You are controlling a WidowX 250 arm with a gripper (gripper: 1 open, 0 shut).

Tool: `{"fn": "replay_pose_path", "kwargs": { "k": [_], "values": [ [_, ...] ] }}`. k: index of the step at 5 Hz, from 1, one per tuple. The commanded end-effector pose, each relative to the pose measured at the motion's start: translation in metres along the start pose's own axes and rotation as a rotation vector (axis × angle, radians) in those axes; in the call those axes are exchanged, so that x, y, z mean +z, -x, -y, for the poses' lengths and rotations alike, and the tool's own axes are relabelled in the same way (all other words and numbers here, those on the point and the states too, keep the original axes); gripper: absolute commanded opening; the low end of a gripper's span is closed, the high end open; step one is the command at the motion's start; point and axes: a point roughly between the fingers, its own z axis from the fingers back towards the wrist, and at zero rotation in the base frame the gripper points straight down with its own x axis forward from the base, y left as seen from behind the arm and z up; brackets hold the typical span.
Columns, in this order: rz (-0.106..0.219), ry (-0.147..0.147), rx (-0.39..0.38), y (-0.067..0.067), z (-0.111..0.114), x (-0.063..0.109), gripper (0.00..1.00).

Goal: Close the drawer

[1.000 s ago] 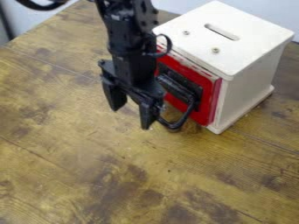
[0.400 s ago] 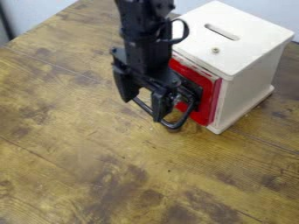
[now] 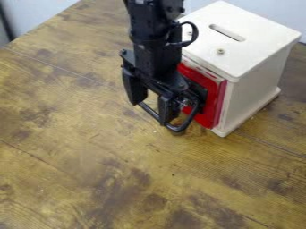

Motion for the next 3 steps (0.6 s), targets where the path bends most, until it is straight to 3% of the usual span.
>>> {"fn": "replay_pose_path", "kwargs": {
  "k": [1,3],
  "values": [
    [0.071,-0.026,0.0,-0.009,-0.018,0.016,1.0],
    [0.079,-0.038,0.054,-0.004,-0.033,0.022,1.0]
  ]
}}
